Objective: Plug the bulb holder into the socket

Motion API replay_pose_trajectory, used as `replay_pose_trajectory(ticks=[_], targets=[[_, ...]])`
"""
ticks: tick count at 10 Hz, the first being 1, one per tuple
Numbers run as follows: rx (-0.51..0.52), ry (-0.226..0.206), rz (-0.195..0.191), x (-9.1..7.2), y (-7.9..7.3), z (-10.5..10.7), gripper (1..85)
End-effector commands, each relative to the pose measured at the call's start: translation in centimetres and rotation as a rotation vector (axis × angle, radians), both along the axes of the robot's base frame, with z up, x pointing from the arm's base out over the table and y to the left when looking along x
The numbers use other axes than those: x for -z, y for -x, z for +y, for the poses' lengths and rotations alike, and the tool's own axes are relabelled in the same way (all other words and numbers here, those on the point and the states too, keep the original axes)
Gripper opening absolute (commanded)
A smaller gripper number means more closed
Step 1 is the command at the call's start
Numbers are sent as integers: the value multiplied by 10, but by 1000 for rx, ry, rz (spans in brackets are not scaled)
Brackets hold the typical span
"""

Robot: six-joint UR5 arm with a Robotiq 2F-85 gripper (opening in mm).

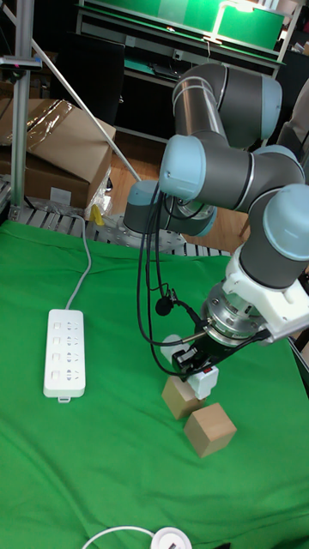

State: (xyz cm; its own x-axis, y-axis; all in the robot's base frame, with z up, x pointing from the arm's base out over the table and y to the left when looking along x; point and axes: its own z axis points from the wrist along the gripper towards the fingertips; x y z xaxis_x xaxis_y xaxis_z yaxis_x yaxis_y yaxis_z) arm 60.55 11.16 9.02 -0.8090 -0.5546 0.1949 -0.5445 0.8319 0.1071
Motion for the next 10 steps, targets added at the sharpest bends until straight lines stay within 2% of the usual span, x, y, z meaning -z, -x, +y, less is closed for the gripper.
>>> replay_pose_trajectory(ticks=[1, 5, 7, 10], targets=[[33, 3, 5, 1, -4, 9, 10], [48, 33, 21, 3, -5, 10, 10], [52, 62, 31, 1, -5, 9, 10], [59, 60, 49, 3, -2, 11, 10]])
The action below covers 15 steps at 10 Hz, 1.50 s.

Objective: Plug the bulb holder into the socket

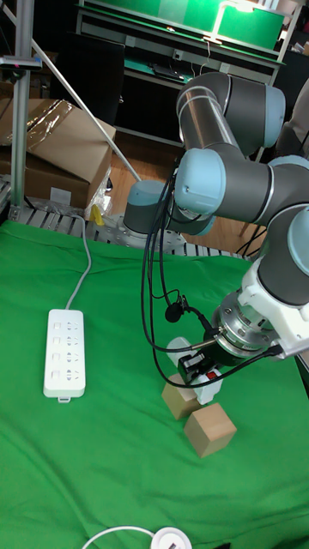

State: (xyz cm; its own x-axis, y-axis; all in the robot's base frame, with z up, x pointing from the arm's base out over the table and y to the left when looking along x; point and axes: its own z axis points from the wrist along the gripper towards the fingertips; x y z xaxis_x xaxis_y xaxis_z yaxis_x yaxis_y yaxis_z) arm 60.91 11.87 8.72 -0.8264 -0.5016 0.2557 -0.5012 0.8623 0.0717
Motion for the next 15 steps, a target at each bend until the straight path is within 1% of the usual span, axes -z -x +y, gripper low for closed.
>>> replay_pose_trajectory(ticks=[1, 3, 5, 9, 12, 15], targets=[[18, 2, 17, 0, 2, 5, 10], [17, 19, 26, 2, 2, 2, 10], [21, 26, 32, 5, 2, 1, 10], [22, 32, 38, 12, 1, 1, 10], [22, 21, 49, 18, 2, 4, 10], [14, 37, 65, 20, 5, 0, 10]])
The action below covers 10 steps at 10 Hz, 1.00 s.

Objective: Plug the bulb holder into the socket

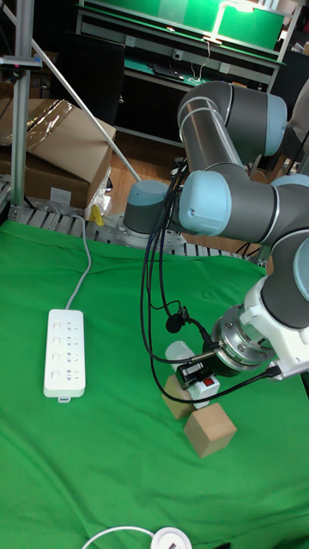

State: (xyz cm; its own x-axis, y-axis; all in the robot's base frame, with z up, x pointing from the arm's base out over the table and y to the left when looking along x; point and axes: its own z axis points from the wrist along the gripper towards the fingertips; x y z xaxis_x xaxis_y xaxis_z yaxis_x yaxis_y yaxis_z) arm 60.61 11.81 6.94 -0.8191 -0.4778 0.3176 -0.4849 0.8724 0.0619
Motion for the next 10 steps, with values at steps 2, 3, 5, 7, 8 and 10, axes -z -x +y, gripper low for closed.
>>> replay_pose_trajectory(ticks=[2, 3, 5, 7, 8, 10], targets=[[-2, 1, 16, 4, 2, 0, 10], [0, 4, 17, 4, 3, 0, 10], [7, 3, 16, 5, 2, 1, 10], [15, -3, 14, 6, 2, 4, 10], [17, 16, 13, 6, 1, 0, 20], [14, 23, 14, 5, 1, -2, 127]])
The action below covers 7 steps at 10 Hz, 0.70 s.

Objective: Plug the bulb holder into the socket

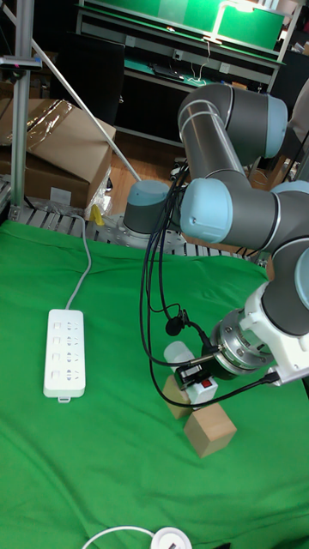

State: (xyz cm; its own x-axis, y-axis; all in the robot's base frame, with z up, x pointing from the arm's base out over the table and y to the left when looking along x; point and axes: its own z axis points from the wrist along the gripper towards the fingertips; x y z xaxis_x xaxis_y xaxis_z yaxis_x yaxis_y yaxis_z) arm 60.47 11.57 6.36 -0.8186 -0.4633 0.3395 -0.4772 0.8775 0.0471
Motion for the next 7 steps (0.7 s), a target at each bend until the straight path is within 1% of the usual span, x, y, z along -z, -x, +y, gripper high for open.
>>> replay_pose_trajectory(ticks=[1, 3, 5, 7], targets=[[9, -3, 0, -2, -1, 2, 207], [20, 11, -3, -7, -2, 4, 333], [14, -1, -16, -7, -5, 6, 370], [4, -9, -19, -6, -7, 6, 420]])
